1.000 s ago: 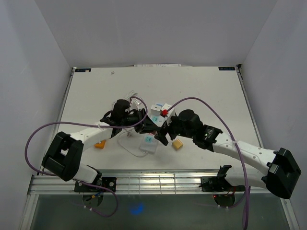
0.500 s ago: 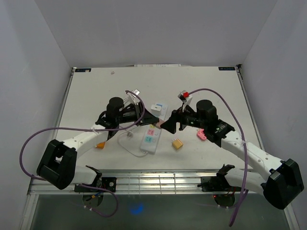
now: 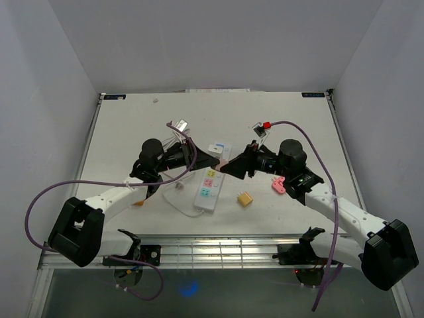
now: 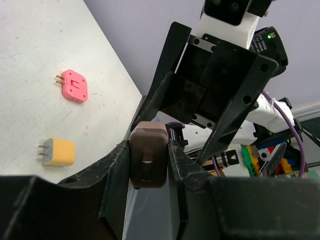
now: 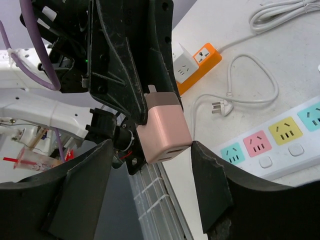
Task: Insert the plug
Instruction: Adjust the plug.
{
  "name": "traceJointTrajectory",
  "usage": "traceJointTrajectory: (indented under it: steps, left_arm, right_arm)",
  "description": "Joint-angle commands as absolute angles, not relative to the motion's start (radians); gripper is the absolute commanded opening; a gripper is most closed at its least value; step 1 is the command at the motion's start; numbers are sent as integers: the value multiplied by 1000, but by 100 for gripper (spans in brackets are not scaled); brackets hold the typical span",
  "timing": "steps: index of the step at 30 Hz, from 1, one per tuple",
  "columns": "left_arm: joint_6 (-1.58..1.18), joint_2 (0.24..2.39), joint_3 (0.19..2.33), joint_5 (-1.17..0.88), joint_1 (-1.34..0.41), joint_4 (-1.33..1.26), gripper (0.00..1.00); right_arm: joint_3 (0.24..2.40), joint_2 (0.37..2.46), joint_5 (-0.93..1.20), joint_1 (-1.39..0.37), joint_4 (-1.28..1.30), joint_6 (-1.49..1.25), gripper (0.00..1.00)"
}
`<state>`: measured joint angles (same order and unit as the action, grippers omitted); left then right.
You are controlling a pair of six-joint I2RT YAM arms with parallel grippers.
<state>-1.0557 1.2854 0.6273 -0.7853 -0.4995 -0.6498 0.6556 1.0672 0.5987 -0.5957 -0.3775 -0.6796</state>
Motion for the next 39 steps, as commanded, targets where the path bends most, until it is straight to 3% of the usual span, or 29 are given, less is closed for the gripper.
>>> traceJointTrajectory:
  steps: [1,12,21,27,32,39]
  left_arm:
    - [-1055,1243,620,-790,-495,-732,0]
    - [-1080,1247,609,-805,-495,-805,0]
    - [-1094,1238,595,-804,-495,-836,0]
    - [-1098,1230,581,-792,-495,-856,0]
    - [-1089,1204,552,-720,-500,-865,0]
    - [-1069,1163,511,-680,-509,-867,0]
  right_arm:
    - [652,1074,641,-592,-503,-745,68]
    - [647,1123,675,-592,-583,-807,59]
    - [635,1135,680,-595,-609,-827,45]
    - [617,1132,666,-600,-617,-828,32]
    - [603,1121,637,-601,-626,-833,9]
    - [610,1129,618,-600,-647,-856,8]
